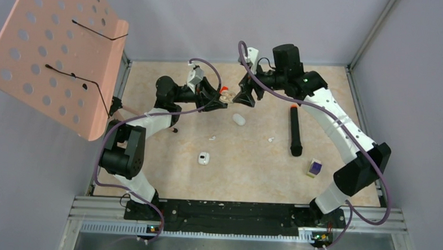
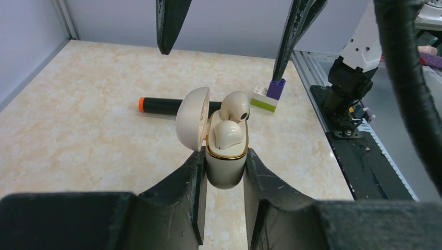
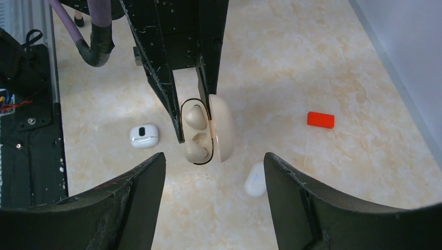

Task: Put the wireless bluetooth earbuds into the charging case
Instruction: Close the charging case, then place the charging case at the center of the board, then pick up the charging case at the center of the board.

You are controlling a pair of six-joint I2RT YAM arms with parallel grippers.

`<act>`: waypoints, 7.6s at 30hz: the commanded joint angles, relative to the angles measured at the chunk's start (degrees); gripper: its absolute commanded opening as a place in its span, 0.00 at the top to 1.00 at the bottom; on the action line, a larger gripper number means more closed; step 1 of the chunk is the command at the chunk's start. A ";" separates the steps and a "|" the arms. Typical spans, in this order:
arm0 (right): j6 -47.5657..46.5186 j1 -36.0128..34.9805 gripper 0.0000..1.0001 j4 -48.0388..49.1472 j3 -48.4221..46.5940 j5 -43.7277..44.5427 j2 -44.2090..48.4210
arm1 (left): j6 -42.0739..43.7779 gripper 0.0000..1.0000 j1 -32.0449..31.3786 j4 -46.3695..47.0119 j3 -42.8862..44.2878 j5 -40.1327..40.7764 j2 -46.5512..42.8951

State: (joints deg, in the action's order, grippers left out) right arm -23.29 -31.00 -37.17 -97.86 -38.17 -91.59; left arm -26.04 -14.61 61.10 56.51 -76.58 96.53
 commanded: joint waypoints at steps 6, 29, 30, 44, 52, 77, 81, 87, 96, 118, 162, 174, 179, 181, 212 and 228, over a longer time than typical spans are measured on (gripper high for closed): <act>2.21 -0.28 0.34 2.71 0.00 -1.99 -2.34 | 0.20 1.00 -0.15 2.45 0.44 -0.76 -2.43; 8.07 -0.32 0.37 4.90 -1.01 0.07 -6.43 | 0.46 1.00 -0.16 2.29 0.70 -1.09 -2.31; 8.24 -0.30 0.37 4.79 -0.94 -0.52 -6.49 | 0.47 1.00 -0.11 2.28 0.63 -1.07 -2.32; 10.56 2.52 0.28 4.92 -0.43 -15.40 -6.33 | 1.79 1.00 -0.15 -1.59 0.72 0.31 -1.90; 7.66 2.80 0.33 3.12 -2.23 -18.29 -5.84 | -3.68 1.00 0.09 -5.94 4.43 6.51 2.07; 7.13 9.81 0.29 4.61 20.51 12.26 6.75 | 4.08 0.95 -2.19 -66.04 15.08 36.91 16.43; 7.54 9.91 0.28 4.90 21.14 11.52 5.65 | 2.20 0.90 -2.25 -66.41 12.20 40.32 16.49; 8.74 9.85 0.28 5.35 19.83 8.89 2.94 | 1.22 0.60 -2.56 -66.29 11.11 41.12 17.11; 8.15 9.87 0.18 7.08 18.64 7.52 0.91 | 8.78 0.01 -2.69 -76.93 11.27 52.76 7.29; 7.68 -9.45 0.27 28.43 25.07 9.20 -10.93 | 13.24 0.01 0.58 -96.85 -2.01 70.00 -21.22; 20.92 -2.66 0.36 31.67 46.96 14.14 8.49 | 12.49 0.14 -10.05 -94.58 -7.07 42.16 -16.55; 14.85 -19.75 0.32 34.61 35.98 24.66 -7.36 | 2.27 0.01 5.76 -97.05 -11.17 49.78 -22.01; 19.37 -23.48 0.31 33.60 32.32 25.39 -11.05 | 1.98 0.01 5.90 -95.00 -13.98 50.51 -24.96; 20.34 -24.27 0.30 33.48 32.04 26.07 -11.59 | 1.91 0.02 6.06 -94.56 -14.88 51.19 -26.20; 8.42 -25.25 0.79 33.04 37.61 33.47 -7.16 | -2.12 0.10 10.09 -85.10 -18.78 41.78 -25.37; -29.07 -12.59 0.78 27.93 41.16 27.87 25.88 | 22.67 0.19 -5.26 -68.04 12.55 13.26 -10.26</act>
State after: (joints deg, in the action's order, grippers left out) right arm -42.63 -43.79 -7.01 -55.40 -9.93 -67.57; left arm -10.41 -20.27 -14.13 61.39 -53.56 84.01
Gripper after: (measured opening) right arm 0.451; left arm 0.797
